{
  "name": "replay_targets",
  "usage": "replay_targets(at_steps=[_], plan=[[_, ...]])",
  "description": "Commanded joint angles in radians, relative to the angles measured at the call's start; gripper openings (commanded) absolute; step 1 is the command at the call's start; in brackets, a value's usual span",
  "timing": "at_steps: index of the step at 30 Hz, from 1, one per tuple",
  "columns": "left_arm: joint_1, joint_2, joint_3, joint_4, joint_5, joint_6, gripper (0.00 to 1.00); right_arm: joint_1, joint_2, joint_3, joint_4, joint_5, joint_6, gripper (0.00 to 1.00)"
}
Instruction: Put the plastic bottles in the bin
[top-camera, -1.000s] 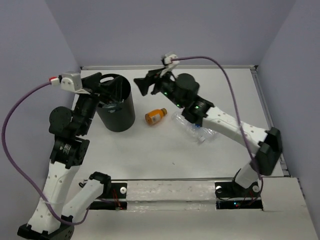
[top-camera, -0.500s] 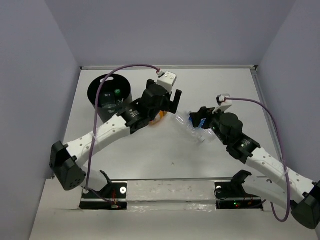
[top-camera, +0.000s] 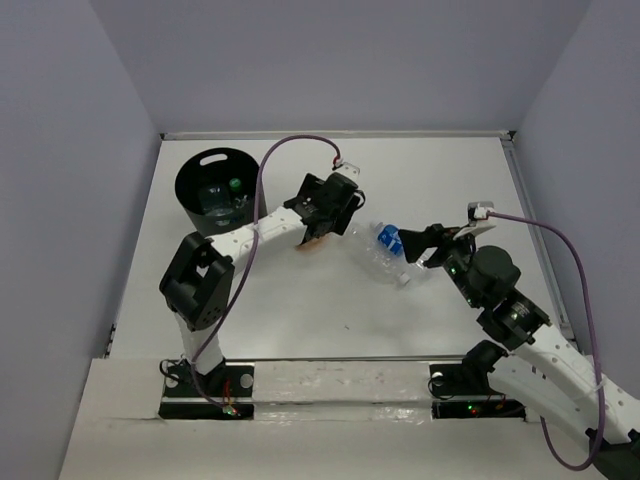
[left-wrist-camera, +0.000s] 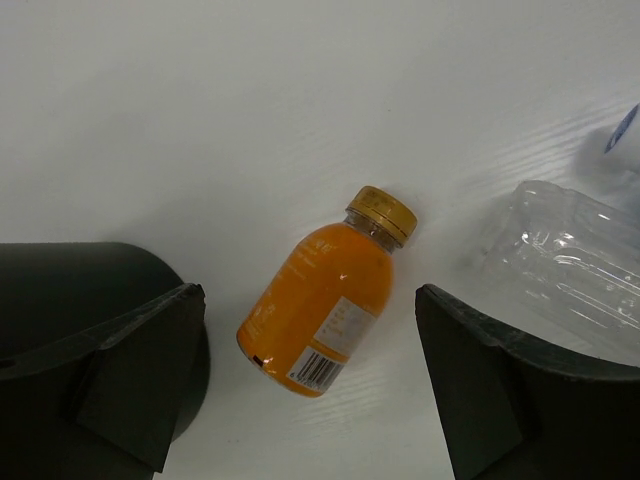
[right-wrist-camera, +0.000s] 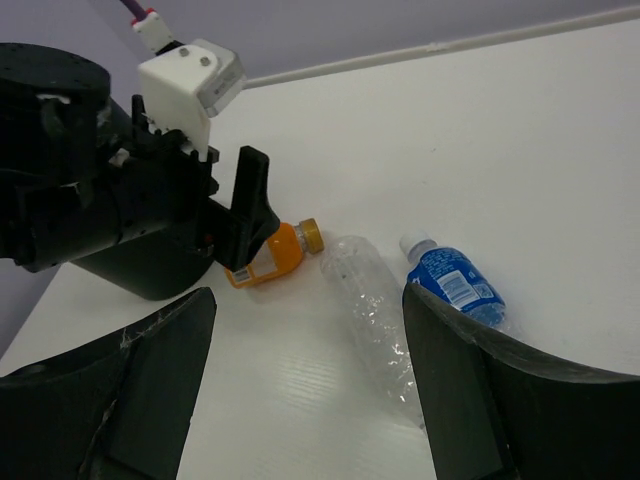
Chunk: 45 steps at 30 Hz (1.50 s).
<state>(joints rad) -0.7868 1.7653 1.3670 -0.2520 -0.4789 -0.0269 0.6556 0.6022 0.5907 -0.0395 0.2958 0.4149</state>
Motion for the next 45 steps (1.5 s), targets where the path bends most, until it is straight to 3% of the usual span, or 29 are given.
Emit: replay_targets(at_steps=[1, 7, 17, 26, 31, 39, 45], plan=[[0.041, 0.054, 0.067, -0.036, 0.045, 0.021, 0.99, -0.004, 0.005, -0.014, -0.02, -0.021, 0.002, 0.8], [0.084, 0.111, 0.067, -0.084, 0.149, 0.005, 0.99, -0.004, 0.018, -0.011, -0.019, -0.043, 0.002, 0.81], [0.116, 0.175, 0.061, -0.099, 0.175, -0.064, 0.93, -0.004, 0.037, -0.006, -0.019, -0.067, 0.009, 0.81], [0.124, 0.137, -0.009, -0.05, 0.194, -0.105, 0.64, -0.004, 0.152, 0.041, -0.052, -0.161, -0.028, 0.86], [0.124, 0.035, -0.038, -0.029, 0.215, -0.136, 0.49, -0.004, 0.269, 0.096, -0.092, -0.225, -0.059, 0.86], [0.11, -0.289, -0.013, 0.019, 0.345, -0.16, 0.49, -0.004, 0.511, 0.253, -0.122, -0.23, -0.094, 0.84], [0.13, -0.515, 0.047, 0.059, 0.327, -0.18, 0.46, -0.004, 0.728, 0.411, -0.243, -0.227, -0.186, 0.83]])
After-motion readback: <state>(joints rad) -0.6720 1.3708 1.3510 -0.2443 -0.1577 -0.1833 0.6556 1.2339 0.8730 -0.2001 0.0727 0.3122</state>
